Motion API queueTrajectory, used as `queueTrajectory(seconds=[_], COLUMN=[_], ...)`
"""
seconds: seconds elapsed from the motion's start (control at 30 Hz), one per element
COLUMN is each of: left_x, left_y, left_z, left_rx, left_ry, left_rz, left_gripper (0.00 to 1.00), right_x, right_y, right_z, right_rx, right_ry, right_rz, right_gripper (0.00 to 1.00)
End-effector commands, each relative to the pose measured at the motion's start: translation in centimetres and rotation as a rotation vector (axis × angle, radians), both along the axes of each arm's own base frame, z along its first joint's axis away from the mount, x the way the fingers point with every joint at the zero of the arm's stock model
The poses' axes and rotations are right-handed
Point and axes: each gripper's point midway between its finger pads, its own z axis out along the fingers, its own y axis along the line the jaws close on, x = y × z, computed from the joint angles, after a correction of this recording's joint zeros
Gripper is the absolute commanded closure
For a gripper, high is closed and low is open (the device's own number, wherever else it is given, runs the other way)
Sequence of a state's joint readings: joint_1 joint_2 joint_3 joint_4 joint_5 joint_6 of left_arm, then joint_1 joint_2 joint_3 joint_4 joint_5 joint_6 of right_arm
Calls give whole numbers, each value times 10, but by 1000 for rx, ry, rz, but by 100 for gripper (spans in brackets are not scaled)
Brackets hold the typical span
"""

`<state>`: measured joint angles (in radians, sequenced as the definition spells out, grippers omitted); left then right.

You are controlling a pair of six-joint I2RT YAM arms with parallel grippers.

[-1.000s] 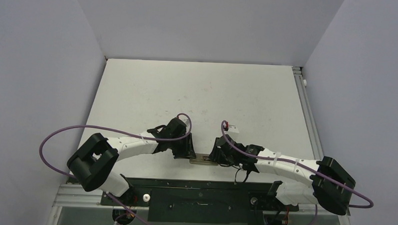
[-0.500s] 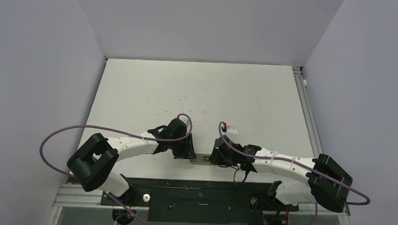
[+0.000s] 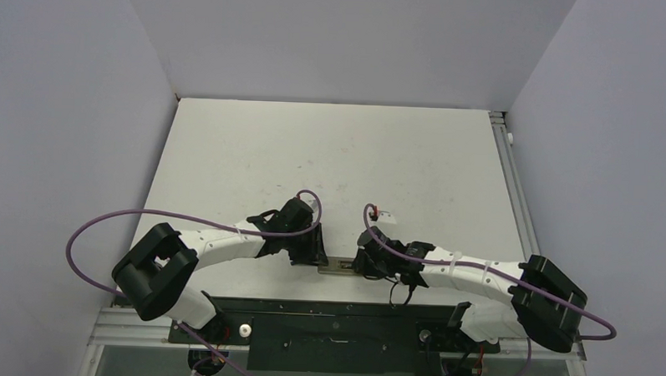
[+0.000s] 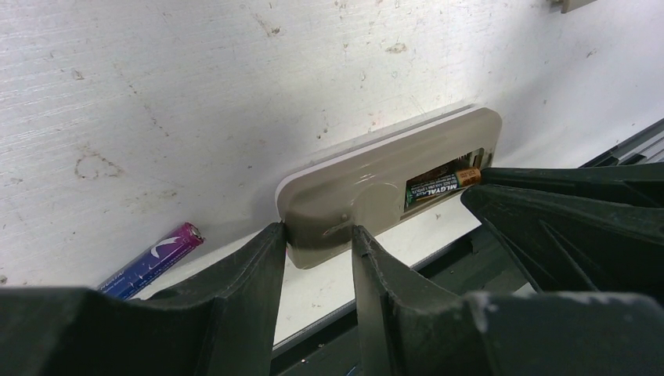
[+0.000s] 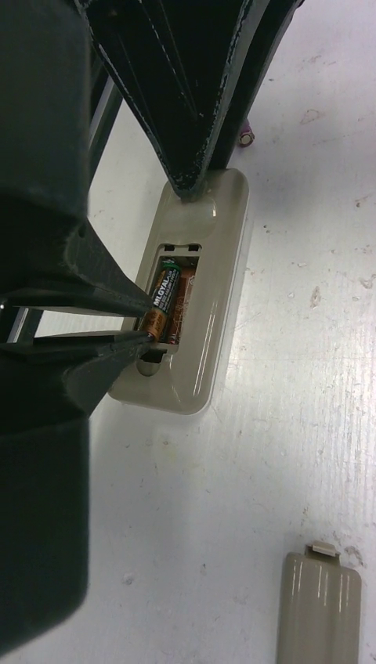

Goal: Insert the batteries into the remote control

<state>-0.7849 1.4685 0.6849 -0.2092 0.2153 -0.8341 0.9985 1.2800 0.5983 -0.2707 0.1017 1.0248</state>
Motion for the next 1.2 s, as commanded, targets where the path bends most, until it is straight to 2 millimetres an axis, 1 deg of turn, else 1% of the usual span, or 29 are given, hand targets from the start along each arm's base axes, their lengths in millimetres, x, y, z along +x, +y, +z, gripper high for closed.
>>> queueTrajectory(seconds=[0.0,0.33,0.53,0.73,1.17], left_x=[2,2,4,4,4], left_y=[-7,-9,-10,-11,-11], left_z=[10,9,9,10,8], left_rx=[-33,-37,-38,-42,-41], left_ry=[-20,-17,-19,-19,-21], left_rz=[-6,-3,-2,1,-10], left_gripper=[67,67,67,67,67], right_x=[6,-4,-8,-13,-5], right_y=[12,19,22,28,38], right_z=[11,11,13,9,10], right_rx=[10,-25,-34,-71,-123], right_ry=[-41,-42,-44,-24,-25], right_rz=[19,77,109,157,190], right_gripper=[87,91,91,91,90])
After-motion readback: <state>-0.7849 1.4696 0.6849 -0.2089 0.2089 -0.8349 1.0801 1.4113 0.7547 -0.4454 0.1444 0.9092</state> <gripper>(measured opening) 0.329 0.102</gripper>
